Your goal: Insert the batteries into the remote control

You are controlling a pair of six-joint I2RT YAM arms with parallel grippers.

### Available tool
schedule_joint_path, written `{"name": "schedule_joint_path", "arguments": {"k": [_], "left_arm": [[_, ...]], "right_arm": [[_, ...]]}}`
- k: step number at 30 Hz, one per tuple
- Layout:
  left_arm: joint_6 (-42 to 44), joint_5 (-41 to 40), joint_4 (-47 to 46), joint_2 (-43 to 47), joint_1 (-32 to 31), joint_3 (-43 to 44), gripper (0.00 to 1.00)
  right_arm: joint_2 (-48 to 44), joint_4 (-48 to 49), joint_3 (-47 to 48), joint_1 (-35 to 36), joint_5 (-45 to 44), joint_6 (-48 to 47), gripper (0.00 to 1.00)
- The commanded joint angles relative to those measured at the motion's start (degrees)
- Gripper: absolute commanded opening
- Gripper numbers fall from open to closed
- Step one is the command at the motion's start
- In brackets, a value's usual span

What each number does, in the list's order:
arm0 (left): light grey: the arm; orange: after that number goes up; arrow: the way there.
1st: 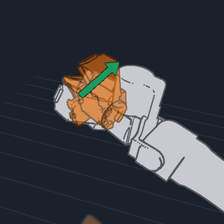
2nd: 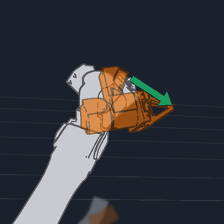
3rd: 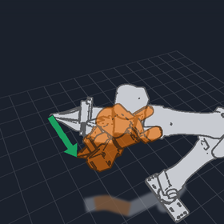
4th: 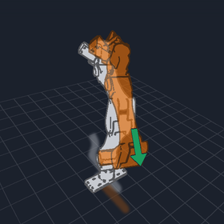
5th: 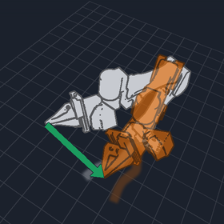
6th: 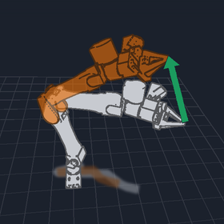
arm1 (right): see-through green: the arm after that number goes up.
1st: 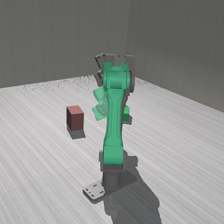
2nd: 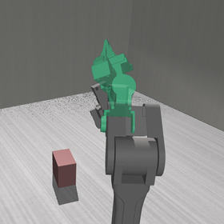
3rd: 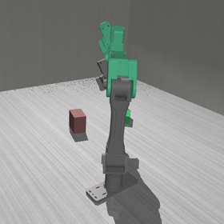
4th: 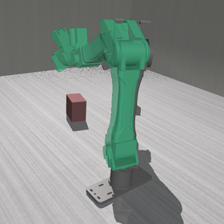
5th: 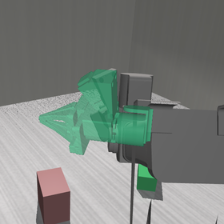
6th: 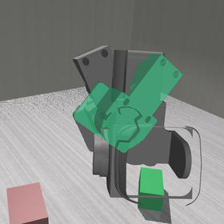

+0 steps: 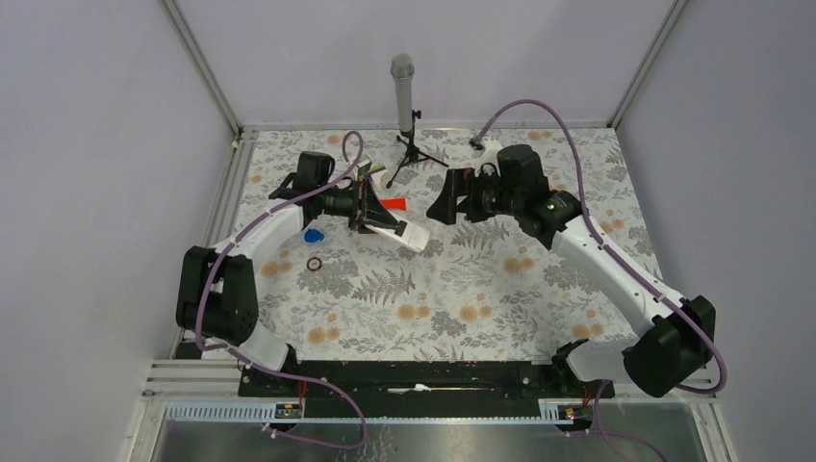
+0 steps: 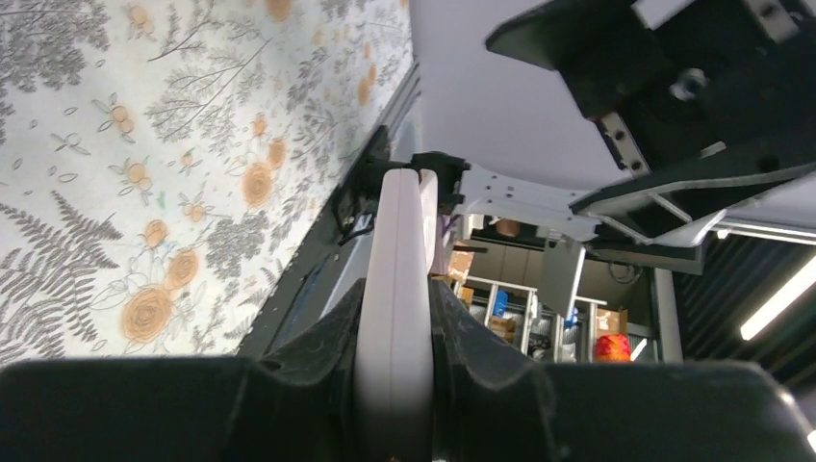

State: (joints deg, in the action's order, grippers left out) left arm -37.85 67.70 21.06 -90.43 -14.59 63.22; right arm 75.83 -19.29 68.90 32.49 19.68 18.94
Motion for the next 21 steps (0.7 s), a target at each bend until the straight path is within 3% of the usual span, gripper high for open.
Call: {"name": "schedule_joint_path", "arguments": {"k": [1, 4, 11, 21], "left_arm": [[-25.83, 0.91, -30.78, 4.88, 0.44, -3.88, 0.00], [-38.02, 0.35, -44.60, 5.27, 0.44, -5.54, 0.00], [-45.09, -1.41, -50.29, 5.62, 0.39, -4.50, 0.00], [-52.64, -1.96, -59.11, 5.13, 0.48, -4.96, 0.00]], "right_arm": [[-0.36, 12.07, -2.03, -5.34, 11.94, 17.89, 1.00], [0.14, 20.37, -4.38, -6.80, 16.97, 24.94, 1.00], [1.85, 25.91, -4.29, -6.83, 20.66, 29.63, 0.97], [1.91, 28.04, -5.53, -6.91, 21.00, 32.47, 0.71]]}}
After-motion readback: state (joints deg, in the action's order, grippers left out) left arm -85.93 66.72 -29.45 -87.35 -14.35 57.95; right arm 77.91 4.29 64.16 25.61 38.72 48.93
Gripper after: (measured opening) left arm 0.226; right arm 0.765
